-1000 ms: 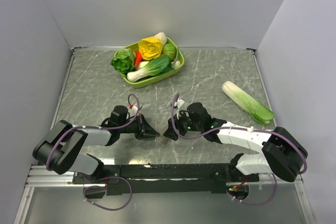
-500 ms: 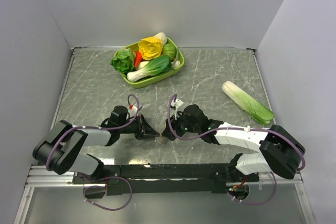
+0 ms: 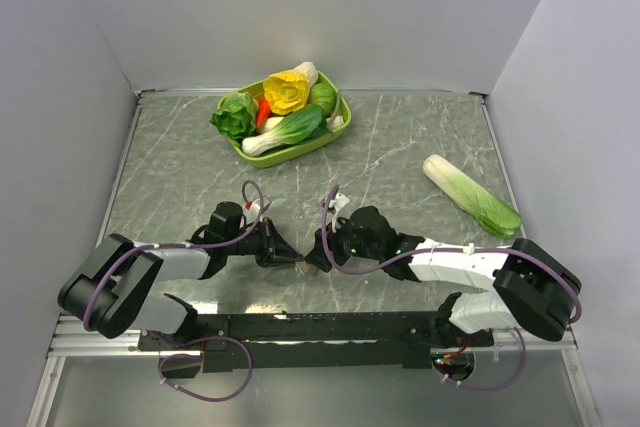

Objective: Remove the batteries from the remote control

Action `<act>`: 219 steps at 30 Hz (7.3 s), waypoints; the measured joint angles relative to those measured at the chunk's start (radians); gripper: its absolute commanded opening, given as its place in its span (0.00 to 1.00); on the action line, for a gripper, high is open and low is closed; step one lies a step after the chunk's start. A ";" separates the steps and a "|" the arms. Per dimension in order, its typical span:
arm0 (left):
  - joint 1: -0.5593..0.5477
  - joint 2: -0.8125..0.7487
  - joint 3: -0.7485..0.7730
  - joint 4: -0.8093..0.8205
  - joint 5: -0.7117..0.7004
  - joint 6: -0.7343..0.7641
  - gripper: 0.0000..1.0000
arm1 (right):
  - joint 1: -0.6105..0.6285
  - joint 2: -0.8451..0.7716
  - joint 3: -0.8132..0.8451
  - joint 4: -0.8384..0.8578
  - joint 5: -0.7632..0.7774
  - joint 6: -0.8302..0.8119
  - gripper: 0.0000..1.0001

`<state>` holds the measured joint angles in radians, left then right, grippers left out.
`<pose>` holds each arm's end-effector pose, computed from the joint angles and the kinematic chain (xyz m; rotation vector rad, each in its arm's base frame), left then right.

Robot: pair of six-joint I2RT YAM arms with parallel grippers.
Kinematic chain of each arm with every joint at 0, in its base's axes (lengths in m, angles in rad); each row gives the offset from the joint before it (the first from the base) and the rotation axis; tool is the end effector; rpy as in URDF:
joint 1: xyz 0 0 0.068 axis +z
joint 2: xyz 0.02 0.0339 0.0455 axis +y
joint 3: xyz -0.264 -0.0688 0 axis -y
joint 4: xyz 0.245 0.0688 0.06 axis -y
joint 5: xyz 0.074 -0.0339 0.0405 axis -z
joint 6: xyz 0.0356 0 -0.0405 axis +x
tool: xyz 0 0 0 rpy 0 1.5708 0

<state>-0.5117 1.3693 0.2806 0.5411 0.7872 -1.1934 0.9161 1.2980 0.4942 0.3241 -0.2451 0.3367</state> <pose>0.1782 -0.1290 0.1313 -0.2816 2.5090 -1.7114 0.1505 0.2102 0.1829 -0.7830 2.0533 0.9985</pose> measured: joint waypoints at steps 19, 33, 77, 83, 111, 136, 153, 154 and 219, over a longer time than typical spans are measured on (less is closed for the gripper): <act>0.000 0.000 -0.010 0.016 0.000 -0.005 0.01 | 0.025 -0.007 -0.037 0.040 0.035 0.008 0.60; 0.000 0.000 -0.011 0.012 0.000 -0.004 0.01 | 0.040 -0.007 -0.062 0.084 0.057 0.010 0.60; 0.000 -0.019 -0.013 -0.032 -0.002 0.003 0.01 | 0.109 -0.021 -0.090 0.109 0.154 -0.001 0.56; 0.000 -0.026 -0.013 -0.037 -0.012 0.003 0.01 | 0.115 -0.016 -0.085 0.107 0.180 0.007 0.55; 0.006 -0.026 -0.013 -0.053 -0.024 0.023 0.01 | 0.235 0.011 -0.055 0.087 0.391 0.005 0.44; 0.007 -0.026 -0.006 -0.078 -0.032 0.056 0.01 | 0.428 0.114 0.120 -0.149 0.792 -0.046 0.38; 0.007 -0.026 0.006 -0.093 -0.042 0.064 0.01 | 0.469 0.163 0.179 -0.214 0.907 -0.076 0.38; 0.007 -0.026 0.007 -0.093 -0.043 0.064 0.01 | 0.470 0.164 0.182 -0.215 0.911 -0.077 0.38; 0.007 -0.023 0.031 -0.128 -0.077 0.076 0.01 | 0.484 0.153 0.278 -0.642 1.096 0.200 0.37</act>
<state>-0.5045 1.3464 0.3111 0.4129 0.7101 -1.1172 1.3998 1.4513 0.7723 -0.3180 0.8505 0.5365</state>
